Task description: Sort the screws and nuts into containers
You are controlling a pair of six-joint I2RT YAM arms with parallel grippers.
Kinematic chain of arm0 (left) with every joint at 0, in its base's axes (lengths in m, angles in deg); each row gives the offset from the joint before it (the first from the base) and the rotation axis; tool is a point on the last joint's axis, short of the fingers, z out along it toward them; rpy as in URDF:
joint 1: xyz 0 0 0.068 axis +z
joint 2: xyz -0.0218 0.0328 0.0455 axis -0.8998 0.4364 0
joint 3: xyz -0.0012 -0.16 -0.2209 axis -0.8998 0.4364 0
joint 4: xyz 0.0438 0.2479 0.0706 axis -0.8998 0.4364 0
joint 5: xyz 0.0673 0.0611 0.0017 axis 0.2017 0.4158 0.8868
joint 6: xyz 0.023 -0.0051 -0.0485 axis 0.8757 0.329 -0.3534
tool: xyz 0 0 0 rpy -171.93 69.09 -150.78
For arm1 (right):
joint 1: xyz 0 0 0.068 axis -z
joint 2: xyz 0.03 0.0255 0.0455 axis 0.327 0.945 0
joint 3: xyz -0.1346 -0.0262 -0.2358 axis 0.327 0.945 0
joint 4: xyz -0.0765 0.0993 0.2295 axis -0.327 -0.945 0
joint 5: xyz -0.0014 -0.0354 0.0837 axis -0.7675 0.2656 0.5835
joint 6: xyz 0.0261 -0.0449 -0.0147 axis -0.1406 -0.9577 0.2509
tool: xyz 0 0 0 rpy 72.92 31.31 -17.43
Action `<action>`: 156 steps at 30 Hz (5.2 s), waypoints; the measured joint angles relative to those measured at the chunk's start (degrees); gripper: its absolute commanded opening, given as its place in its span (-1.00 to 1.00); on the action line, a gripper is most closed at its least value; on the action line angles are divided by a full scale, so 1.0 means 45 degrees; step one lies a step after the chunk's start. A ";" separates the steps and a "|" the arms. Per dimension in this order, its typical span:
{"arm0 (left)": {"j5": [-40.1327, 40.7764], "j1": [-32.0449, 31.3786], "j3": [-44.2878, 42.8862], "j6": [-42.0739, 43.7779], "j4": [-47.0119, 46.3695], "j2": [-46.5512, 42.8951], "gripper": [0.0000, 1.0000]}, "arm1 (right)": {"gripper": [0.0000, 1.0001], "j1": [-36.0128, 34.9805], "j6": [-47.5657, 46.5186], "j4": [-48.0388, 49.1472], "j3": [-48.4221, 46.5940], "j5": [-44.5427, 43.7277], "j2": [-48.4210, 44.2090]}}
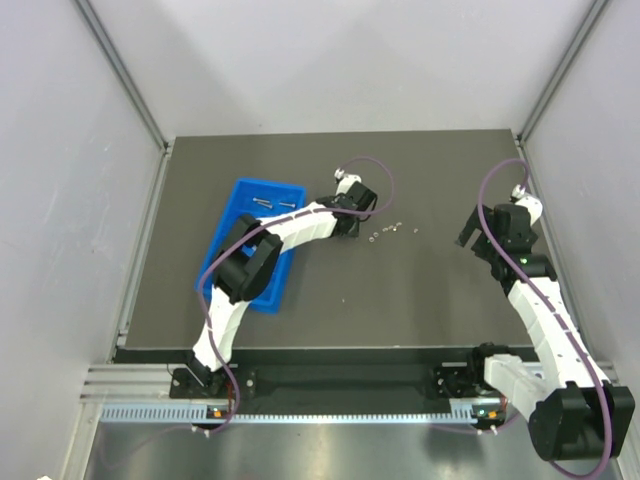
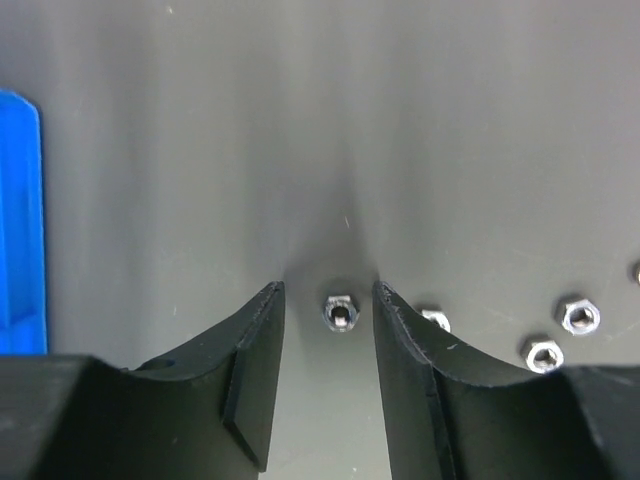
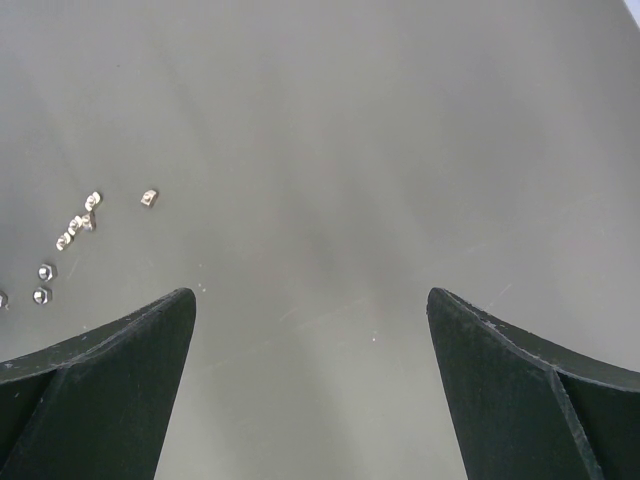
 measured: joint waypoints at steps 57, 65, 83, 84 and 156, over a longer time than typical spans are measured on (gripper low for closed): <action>-0.0617 0.0019 0.2030 -0.0957 -0.0495 -0.1297 -0.63 | 0.99 0.0000 0.0015 0.0000 0.0000 -0.0029 0.0000; -0.0636 0.0019 0.2074 -0.0933 -0.0525 -0.1336 -0.88 | 0.99 0.0000 0.0019 0.0000 0.0000 -0.0029 0.0000; -0.0874 0.0015 0.3259 -0.0952 -0.0253 -0.2535 -0.88 | 0.99 0.0000 0.0039 -0.0029 0.0146 -0.0024 -0.0029; -0.0874 0.0015 0.3347 -0.0971 -0.0228 -0.2686 -0.88 | 0.99 0.0000 0.0039 -0.0073 0.0155 -0.0024 -0.0029; -0.0374 -0.2754 -0.2195 -0.0695 0.0845 0.1316 -0.36 | 0.99 0.0000 -0.0005 -0.0107 0.0724 0.0389 -0.0865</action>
